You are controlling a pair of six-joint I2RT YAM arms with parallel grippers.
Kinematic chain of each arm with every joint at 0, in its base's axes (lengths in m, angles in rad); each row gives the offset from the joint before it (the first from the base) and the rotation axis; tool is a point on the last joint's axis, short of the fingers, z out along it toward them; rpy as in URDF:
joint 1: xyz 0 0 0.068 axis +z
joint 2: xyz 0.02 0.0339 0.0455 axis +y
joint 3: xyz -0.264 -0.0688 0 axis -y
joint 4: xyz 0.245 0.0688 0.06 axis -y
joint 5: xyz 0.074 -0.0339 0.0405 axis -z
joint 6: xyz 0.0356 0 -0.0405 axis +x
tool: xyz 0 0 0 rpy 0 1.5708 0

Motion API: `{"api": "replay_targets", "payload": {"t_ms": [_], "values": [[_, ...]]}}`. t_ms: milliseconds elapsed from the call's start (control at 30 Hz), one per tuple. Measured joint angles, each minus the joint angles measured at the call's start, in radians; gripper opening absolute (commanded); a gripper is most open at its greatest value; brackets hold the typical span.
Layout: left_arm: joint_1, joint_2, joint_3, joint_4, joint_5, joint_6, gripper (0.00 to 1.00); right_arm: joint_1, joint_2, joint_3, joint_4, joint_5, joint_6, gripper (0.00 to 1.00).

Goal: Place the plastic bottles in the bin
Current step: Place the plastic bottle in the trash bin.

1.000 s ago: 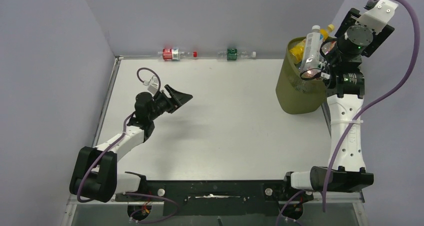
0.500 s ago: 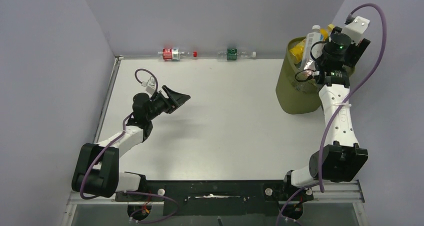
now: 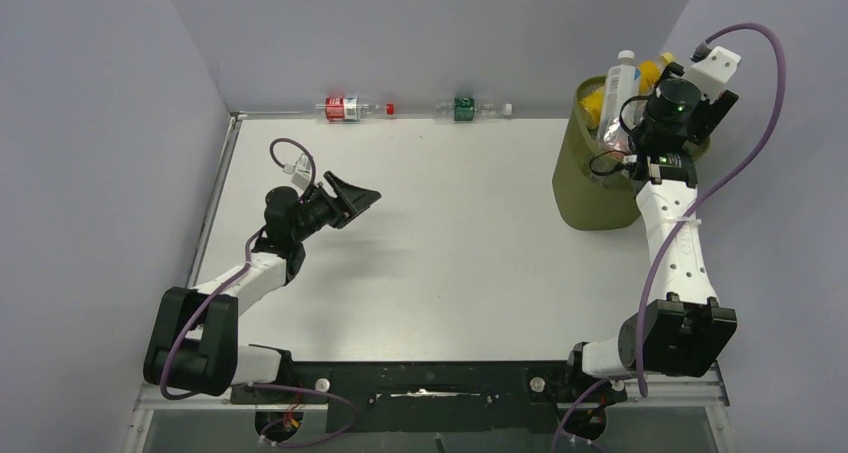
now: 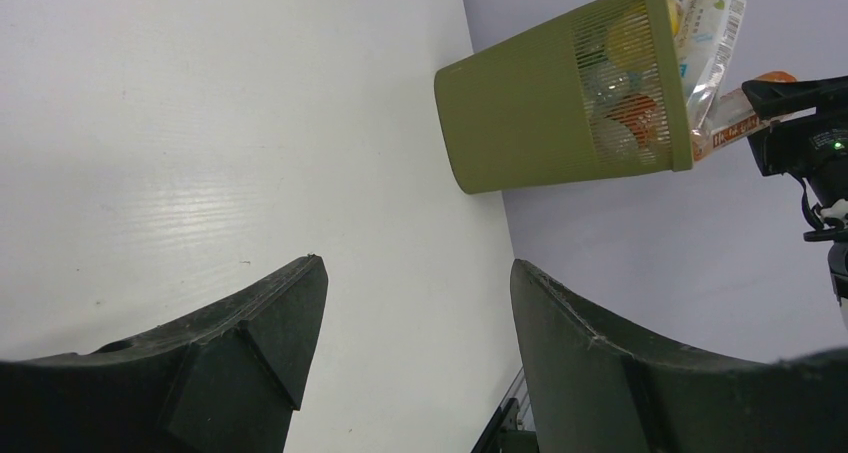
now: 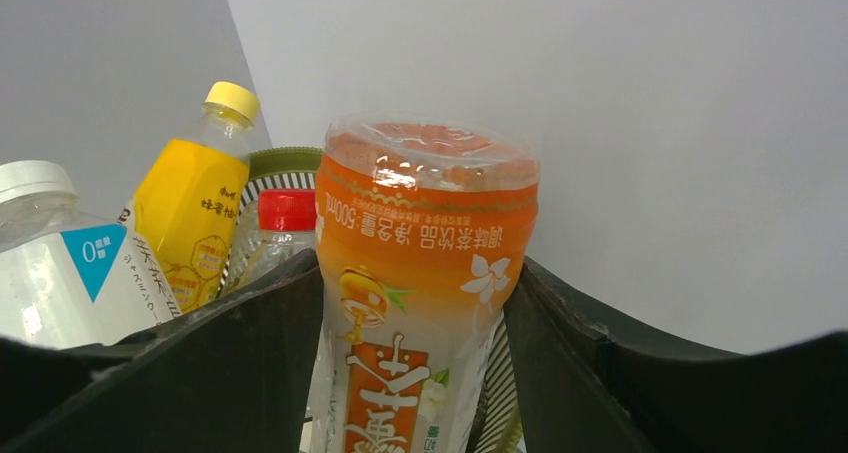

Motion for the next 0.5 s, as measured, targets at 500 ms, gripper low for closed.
{"api": "replay_targets", "payload": {"t_ms": [500], "values": [[0.000,0.011,0.002,-0.006,0.000,0.004,0.67,-0.002,0.022,0.105,-0.253,-0.102,0.092,0.99]]}}
